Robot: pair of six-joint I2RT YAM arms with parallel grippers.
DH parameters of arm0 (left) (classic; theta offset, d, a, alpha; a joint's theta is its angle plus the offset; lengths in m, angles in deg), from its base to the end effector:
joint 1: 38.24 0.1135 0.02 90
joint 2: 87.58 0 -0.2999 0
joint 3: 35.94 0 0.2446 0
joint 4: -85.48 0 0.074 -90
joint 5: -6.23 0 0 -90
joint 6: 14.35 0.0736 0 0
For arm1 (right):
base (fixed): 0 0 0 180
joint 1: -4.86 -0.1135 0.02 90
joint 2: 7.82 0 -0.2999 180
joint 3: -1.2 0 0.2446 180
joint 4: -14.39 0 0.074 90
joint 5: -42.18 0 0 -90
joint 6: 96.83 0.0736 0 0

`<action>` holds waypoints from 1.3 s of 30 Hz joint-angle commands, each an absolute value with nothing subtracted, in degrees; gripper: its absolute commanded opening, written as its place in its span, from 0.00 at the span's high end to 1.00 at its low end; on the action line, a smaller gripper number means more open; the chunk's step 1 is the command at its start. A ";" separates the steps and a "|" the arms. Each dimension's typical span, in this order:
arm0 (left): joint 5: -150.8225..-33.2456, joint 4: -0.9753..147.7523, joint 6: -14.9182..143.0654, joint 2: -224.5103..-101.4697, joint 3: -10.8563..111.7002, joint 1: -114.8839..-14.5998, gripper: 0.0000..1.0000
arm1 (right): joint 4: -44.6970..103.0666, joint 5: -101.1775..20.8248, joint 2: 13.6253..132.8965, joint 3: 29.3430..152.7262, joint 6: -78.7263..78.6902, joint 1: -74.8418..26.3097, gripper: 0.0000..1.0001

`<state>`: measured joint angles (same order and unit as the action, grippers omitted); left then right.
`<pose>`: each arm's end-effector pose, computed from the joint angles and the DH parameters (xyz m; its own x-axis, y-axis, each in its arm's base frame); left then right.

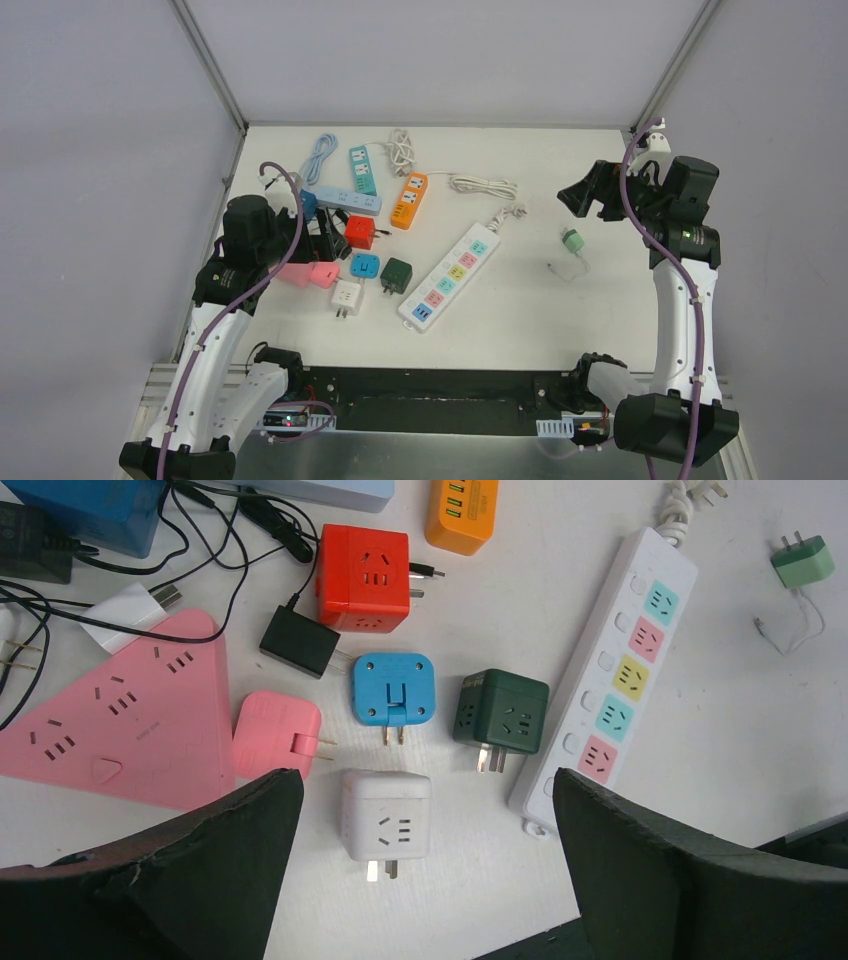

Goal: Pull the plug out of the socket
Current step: Reset both arms

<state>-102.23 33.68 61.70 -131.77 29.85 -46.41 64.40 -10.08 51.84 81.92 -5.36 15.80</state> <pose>0.1518 -0.0453 0.3402 -0.5810 -0.1476 -0.8004 0.2737 0.8907 -0.3629 0.2171 0.0039 0.3962 -0.4847 0.1144 -0.8672 -0.3635 0.8754 0.3186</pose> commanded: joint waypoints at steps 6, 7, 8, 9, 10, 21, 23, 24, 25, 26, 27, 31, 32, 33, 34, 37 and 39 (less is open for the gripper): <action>-101.29 36.13 62.79 -130.99 30.20 -45.87 0.01 | 61.86 -10.64 50.71 83.16 -4.64 15.49 0.00; -101.27 36.19 62.82 -130.98 30.20 -45.86 0.01 | 61.83 -10.65 50.71 83.16 -4.70 15.49 0.00; -101.26 36.19 62.80 -130.99 30.17 -45.89 0.01 | 61.81 -10.71 50.72 83.16 -4.72 15.48 0.00; -101.22 36.15 62.81 -131.02 30.12 -45.81 0.01 | 61.81 -10.68 50.72 83.16 -4.71 15.49 0.00; -101.20 36.13 62.78 -131.03 30.11 -45.88 0.01 | 61.81 -10.71 50.74 83.16 -4.72 15.50 0.00; -101.18 36.14 62.87 -130.98 30.05 -45.88 0.01 | 61.77 -10.48 50.79 83.05 -4.88 15.50 0.00; -101.05 36.13 62.93 -131.02 29.94 -45.89 0.01 | 61.86 -10.38 51.07 82.92 -5.22 15.50 0.00; -100.90 36.13 63.02 -131.12 29.86 -45.89 0.01 | 61.85 -10.38 51.38 82.86 -5.44 15.50 0.00; -100.77 36.17 63.04 -131.34 30.11 -45.88 0.01 | 61.77 -10.38 51.74 82.88 -5.52 15.48 0.00; -100.93 36.13 62.96 -131.54 30.44 -45.87 0.01 | 61.77 -10.38 51.98 82.93 -5.56 15.49 0.00; -101.09 36.23 62.92 -131.74 30.79 -45.84 0.01 | 61.73 -10.38 52.10 82.98 -5.64 15.50 0.00; -101.30 36.37 63.12 -132.29 31.77 -45.84 0.01 | 61.52 -10.63 51.91 82.85 -5.71 15.50 0.00; -101.50 36.42 63.17 -132.56 31.78 -45.88 0.01 | 61.42 -10.78 51.82 82.71 -5.70 15.50 0.00; -101.83 36.51 63.06 -132.65 31.78 -45.87 0.01 | 61.31 -11.01 51.66 82.60 -5.69 15.50 0.00; -102.14 36.51 62.90 -132.79 31.65 -45.88 0.01 | 61.29 -11.10 51.52 82.51 -5.65 15.50 0.00; -102.50 36.58 62.54 -132.60 31.35 -45.88 0.01 | 61.24 -11.08 51.27 82.50 -5.40 15.50 0.00; -102.49 36.67 62.49 -132.19 31.27 -45.91 0.01 | 61.15 -10.96 51.22 82.63 -5.19 15.50 0.00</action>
